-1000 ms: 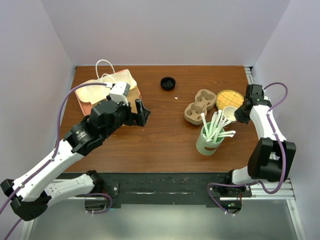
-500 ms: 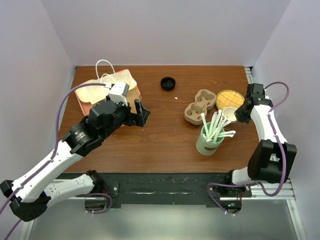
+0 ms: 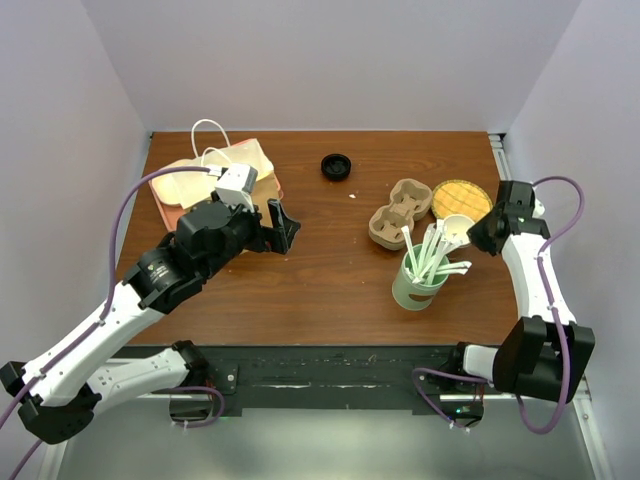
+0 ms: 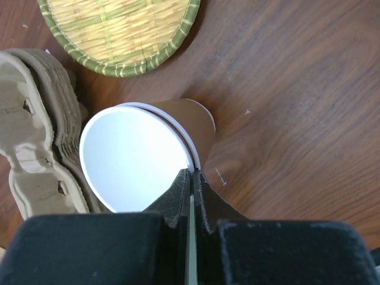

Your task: Pack the takeout coffee

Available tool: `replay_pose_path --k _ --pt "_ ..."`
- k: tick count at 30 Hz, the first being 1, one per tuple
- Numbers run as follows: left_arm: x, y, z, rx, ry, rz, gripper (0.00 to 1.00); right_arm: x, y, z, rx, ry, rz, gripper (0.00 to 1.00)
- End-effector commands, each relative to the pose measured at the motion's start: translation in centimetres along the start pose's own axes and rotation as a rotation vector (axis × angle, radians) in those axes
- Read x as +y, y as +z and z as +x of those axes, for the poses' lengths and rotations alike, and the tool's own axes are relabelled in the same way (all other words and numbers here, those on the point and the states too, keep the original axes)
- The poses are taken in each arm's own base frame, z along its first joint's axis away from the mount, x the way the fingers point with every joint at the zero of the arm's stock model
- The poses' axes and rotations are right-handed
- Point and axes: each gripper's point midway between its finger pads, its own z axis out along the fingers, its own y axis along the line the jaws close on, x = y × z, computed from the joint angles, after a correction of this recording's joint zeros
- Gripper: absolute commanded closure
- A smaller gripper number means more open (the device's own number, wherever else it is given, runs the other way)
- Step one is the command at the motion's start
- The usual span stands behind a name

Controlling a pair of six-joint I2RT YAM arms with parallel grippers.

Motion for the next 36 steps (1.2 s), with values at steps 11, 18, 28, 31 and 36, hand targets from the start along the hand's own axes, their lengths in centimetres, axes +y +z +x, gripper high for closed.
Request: replay_pose_path --k 11,18,28,31,36 --pt "-0.6 -0.6 -0.9 -0.028 -0.004 0.034 0.00 1.0 -1.3 -1.7 -0.043 0.006 -0.039 1.00" --pt "-0.4 0.2 -0.4 -0.001 0.024 0.020 0.00 3.9 -6.3 -7.2 -0.173 -0.023 -0.112 1.00" --pt "-3.9 5.0 0.5 0.127 -0.001 0.106 0.22 9.6 -9.9 -7.4 -0.111 -0.073 -0.368 1.00" --pt "-4.9 7.1 -0.4 0.151 -0.054 0.164 0.29 12.1 -11.5 -6.1 -0.077 -0.121 -0.446 1.00" --pt "-6.0 9.5 -3.3 0.133 -0.207 0.334 0.35 16.1 -14.1 -2.0 0.020 -0.160 -0.589 1.00"
